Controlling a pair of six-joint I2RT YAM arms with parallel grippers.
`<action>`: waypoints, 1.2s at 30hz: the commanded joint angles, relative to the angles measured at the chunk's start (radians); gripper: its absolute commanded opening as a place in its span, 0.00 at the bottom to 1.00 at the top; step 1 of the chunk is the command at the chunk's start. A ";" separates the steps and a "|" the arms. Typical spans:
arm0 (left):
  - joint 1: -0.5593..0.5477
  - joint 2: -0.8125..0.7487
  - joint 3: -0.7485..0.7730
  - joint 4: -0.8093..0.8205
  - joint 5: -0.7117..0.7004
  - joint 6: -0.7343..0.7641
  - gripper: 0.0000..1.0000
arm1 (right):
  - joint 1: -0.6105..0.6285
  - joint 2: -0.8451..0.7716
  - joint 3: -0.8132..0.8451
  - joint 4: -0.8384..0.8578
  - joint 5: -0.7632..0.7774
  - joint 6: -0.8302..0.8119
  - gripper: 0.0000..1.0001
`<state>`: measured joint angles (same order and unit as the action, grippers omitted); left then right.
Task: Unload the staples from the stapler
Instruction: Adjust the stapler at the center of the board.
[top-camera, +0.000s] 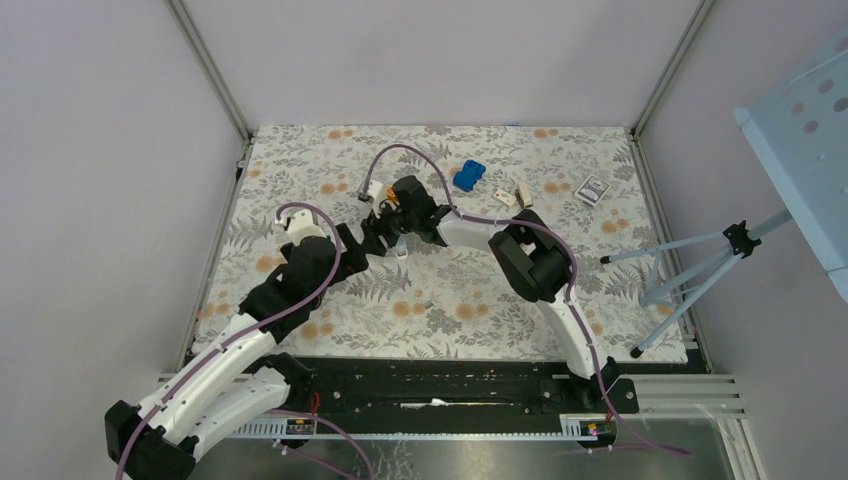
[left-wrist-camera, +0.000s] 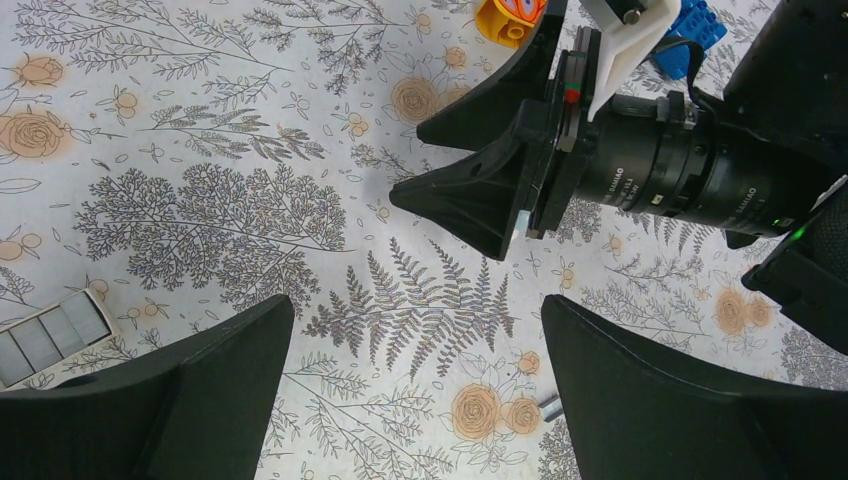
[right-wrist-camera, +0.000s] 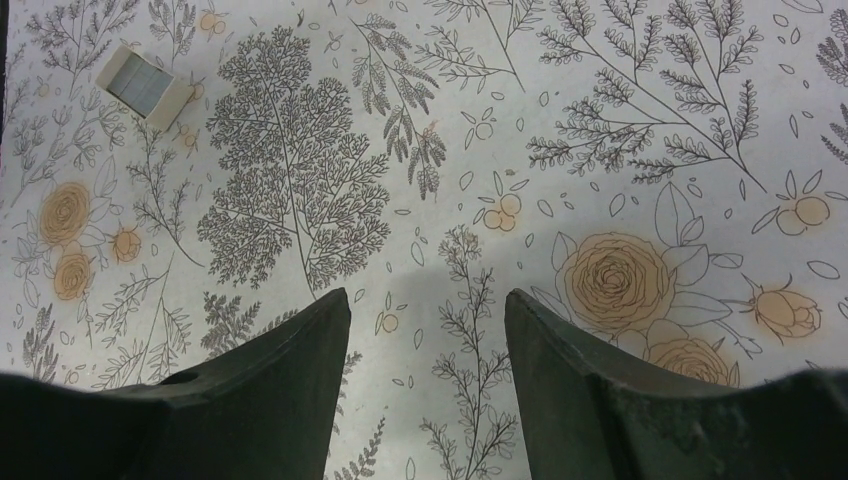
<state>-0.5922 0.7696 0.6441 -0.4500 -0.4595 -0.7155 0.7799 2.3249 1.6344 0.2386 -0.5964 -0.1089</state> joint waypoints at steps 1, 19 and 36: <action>0.012 0.011 -0.003 0.052 0.013 0.016 0.99 | -0.003 0.062 0.056 -0.128 -0.027 0.006 0.65; 0.037 0.018 0.003 0.067 0.038 0.026 0.99 | -0.025 -0.125 -0.085 -0.167 0.043 -0.052 0.64; 0.044 0.155 0.152 0.127 0.047 0.075 0.99 | -0.206 -0.520 -0.272 -0.185 0.307 0.226 0.66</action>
<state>-0.5560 0.8886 0.7284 -0.3882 -0.4286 -0.6624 0.5903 1.8847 1.3842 0.0940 -0.4068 0.0357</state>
